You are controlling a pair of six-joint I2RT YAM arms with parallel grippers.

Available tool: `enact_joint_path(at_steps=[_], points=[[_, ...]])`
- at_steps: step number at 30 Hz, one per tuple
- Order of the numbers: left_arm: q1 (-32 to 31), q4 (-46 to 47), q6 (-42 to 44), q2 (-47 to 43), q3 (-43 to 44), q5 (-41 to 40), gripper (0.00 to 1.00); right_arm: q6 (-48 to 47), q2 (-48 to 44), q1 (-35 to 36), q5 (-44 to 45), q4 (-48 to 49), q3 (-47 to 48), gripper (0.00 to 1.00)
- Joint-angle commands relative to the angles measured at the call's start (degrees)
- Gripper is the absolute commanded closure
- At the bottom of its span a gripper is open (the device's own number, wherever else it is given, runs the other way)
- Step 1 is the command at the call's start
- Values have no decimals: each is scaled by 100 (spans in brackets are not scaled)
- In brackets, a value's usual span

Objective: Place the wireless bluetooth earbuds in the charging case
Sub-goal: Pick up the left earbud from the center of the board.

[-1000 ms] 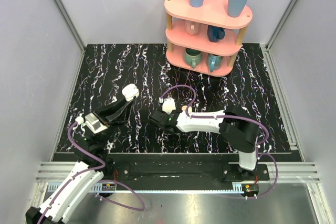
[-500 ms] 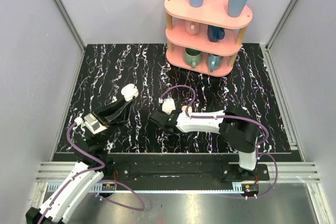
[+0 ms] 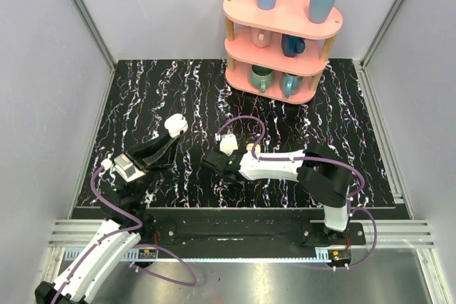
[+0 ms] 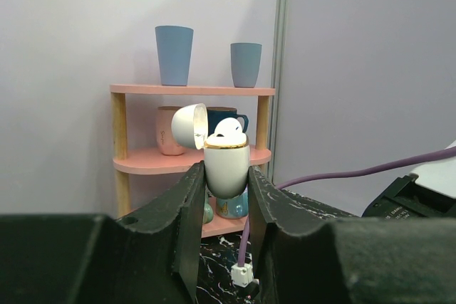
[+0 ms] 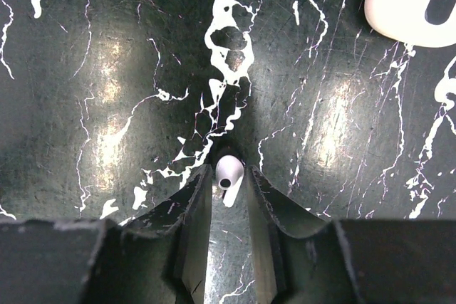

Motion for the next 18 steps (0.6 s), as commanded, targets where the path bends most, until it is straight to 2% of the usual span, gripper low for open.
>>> enact_joint_path(at_steps=[1,8,13,15,18], points=[[26,124,39,-57,84,-77,100,-5,-64,69,71,-10,-34,67],[17,142,31,-40,93,-60,100,-66,-29,69,63,16,-16,76],[26,107,31,-57,102,-51,100,-363,-301,69,168,243,-69,88],[26,106,39,-40,111,-33,100,-479,-748,69,308,402,-209,89],[17,89,31,-22,137,-25,100,-910,-1758,61,440,1218,-683,89]])
